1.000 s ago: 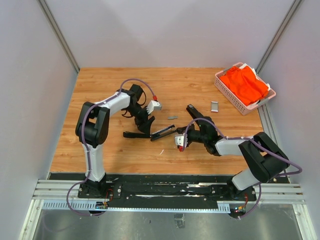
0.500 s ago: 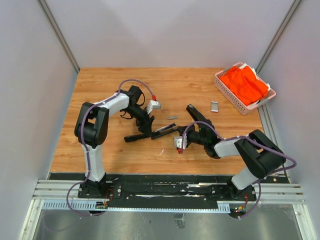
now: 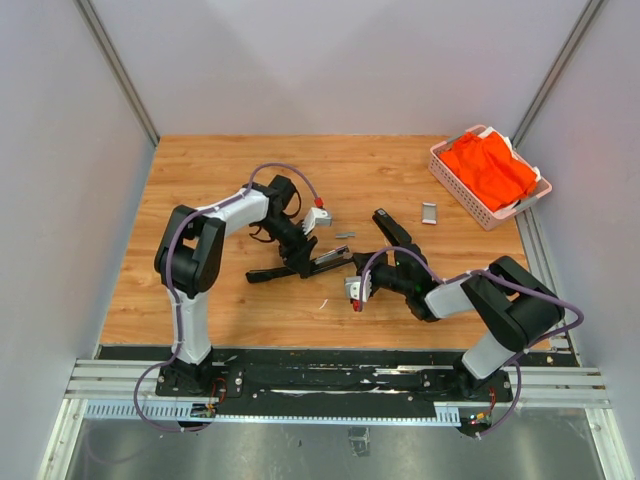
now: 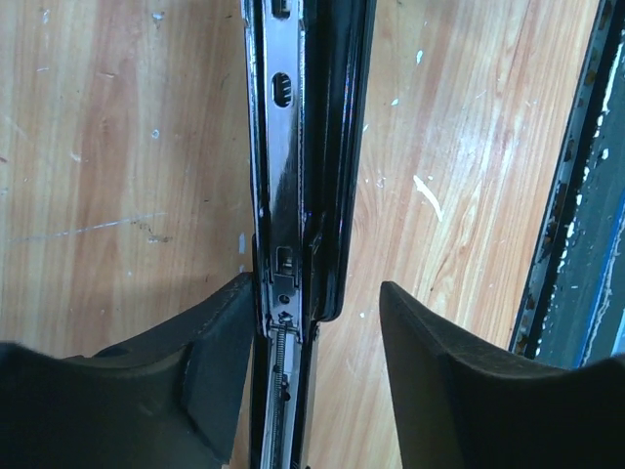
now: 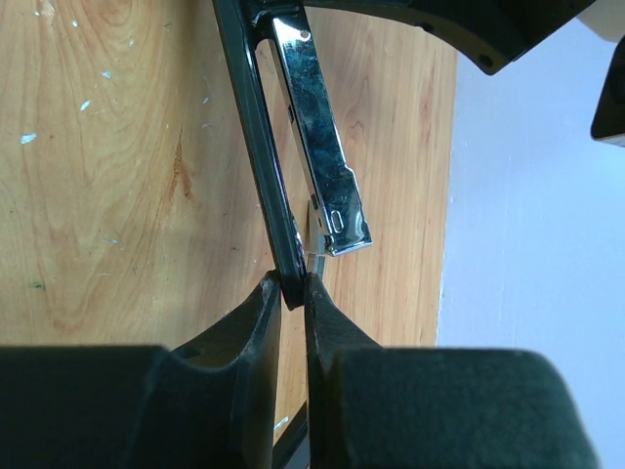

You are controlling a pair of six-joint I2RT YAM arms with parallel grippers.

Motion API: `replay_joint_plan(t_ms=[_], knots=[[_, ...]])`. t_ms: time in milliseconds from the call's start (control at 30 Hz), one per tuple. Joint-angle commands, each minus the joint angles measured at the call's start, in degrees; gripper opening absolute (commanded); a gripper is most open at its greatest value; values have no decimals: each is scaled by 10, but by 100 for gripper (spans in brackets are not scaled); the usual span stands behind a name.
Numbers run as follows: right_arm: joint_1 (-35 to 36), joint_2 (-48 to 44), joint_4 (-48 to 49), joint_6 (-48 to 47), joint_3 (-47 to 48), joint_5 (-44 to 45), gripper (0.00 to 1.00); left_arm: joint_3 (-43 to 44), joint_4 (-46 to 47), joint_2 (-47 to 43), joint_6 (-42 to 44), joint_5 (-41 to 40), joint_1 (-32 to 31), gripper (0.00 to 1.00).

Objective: Unload the staples from the stapler

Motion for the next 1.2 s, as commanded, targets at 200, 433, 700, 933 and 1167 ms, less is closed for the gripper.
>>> replay_joint_plan(t_ms=[200, 433, 700, 933, 1167], knots=[[11, 2, 71, 3, -6, 7, 0, 13, -3, 12, -11, -21, -5, 30], [12, 4, 84, 2, -12, 8, 1, 20, 0, 16, -25, -30, -6, 5], [13, 20, 110, 1, -20, 8, 27, 5, 30, -20, -45, -80, -7, 0], [18, 24, 112, 4, -23, 5, 43, -9, 50, -34, -58, -118, -6, 0], [19, 27, 113, 15, -22, 5, 55, -24, 62, -51, -54, -157, -9, 0]])
